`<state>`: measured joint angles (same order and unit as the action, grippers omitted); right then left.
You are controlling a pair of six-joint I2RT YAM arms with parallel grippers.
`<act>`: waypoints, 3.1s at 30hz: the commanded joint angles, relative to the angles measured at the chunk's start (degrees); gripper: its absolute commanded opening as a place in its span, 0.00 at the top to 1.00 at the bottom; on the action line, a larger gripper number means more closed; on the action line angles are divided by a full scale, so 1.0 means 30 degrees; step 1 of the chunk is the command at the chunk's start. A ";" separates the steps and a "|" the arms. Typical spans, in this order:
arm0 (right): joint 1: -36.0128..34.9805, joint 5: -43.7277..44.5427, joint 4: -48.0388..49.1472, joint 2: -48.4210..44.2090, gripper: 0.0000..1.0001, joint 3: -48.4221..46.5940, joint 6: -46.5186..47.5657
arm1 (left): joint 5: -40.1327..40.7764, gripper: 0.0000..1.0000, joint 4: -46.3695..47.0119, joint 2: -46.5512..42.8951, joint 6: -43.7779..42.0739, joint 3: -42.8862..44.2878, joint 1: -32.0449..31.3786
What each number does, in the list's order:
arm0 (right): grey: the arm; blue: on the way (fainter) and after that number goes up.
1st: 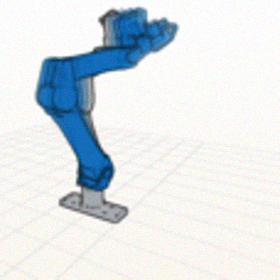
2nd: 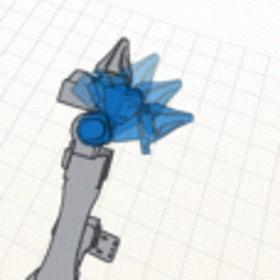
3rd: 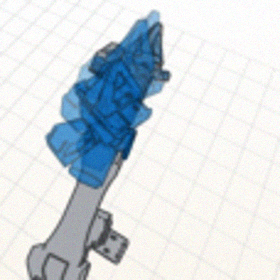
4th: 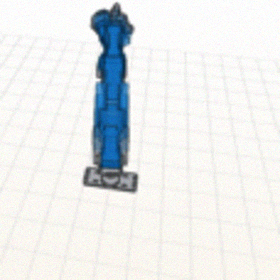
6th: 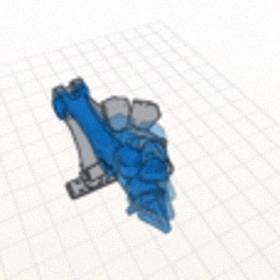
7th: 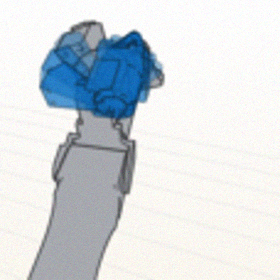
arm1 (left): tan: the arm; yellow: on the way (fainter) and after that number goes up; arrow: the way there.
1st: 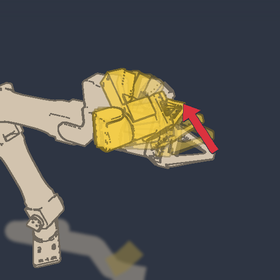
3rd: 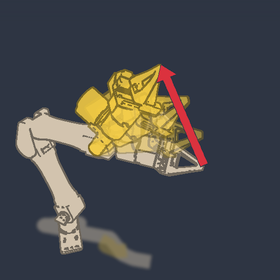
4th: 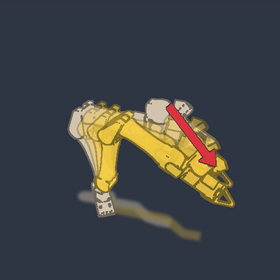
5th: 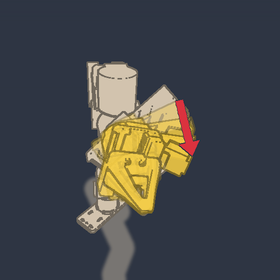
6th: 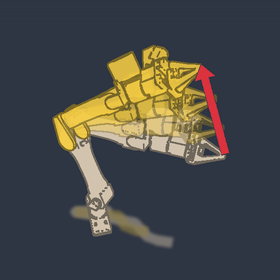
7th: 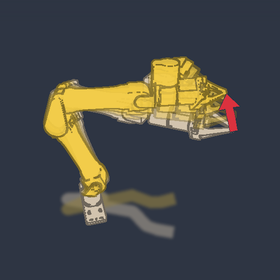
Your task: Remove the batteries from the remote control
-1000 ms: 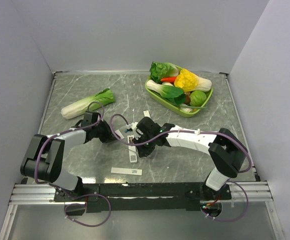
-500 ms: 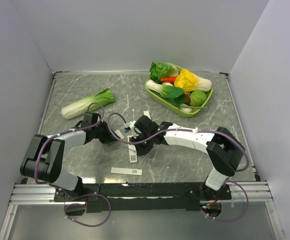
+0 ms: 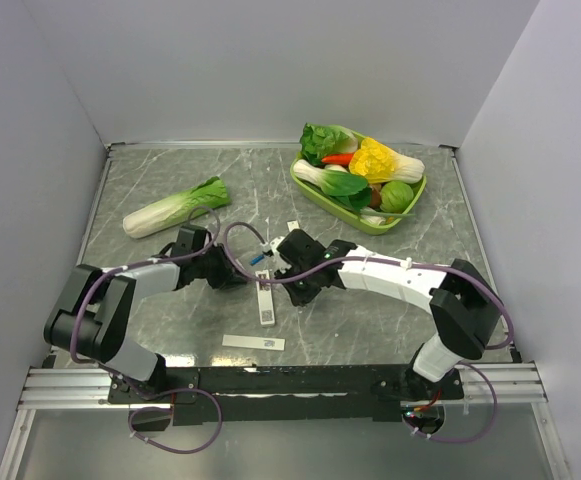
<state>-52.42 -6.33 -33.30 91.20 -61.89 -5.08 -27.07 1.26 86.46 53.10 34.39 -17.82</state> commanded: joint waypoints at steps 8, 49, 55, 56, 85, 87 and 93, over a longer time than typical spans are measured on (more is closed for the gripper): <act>0.1799 0.1435 0.0961 -0.4204 1.00 0.2198 -0.1294 | 0.7113 0.57 -0.4515 -0.2214 0.0228 0.1425 -0.3984; 0.5140 -0.1582 0.3570 -0.9687 1.00 0.6742 -0.0240 | 1.3651 0.77 -1.1108 0.2732 0.2339 0.7282 -1.1022; 0.5111 -0.2167 0.4037 -0.9512 1.00 0.7064 -0.0415 | 1.2043 0.57 -0.8866 0.1976 0.1518 0.6352 -1.0992; 0.5111 -0.2197 0.4126 -0.9482 1.00 0.7152 -0.0473 | 1.1548 0.55 -0.8421 0.1625 0.1460 0.6059 -1.0963; 0.5111 -0.5508 0.9371 -0.6376 1.00 0.9467 -0.3697 | 0.8730 0.73 -0.6306 -0.2362 0.0638 0.1603 -0.7156; 0.5053 -0.5479 0.9371 -0.6317 1.00 0.9380 -0.3813 | 0.8964 0.71 -0.6395 -0.2772 0.0843 0.1398 -0.7125; 0.5082 -0.5157 0.9225 -0.5966 1.00 0.9321 -0.3931 | 0.9487 0.68 -0.7186 -0.3798 0.1283 0.1310 -0.6861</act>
<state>-37.34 -22.09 -7.22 72.20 -32.56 -16.05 -1.26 -18.31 77.78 55.79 38.94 -38.70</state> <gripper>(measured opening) 0.187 0.304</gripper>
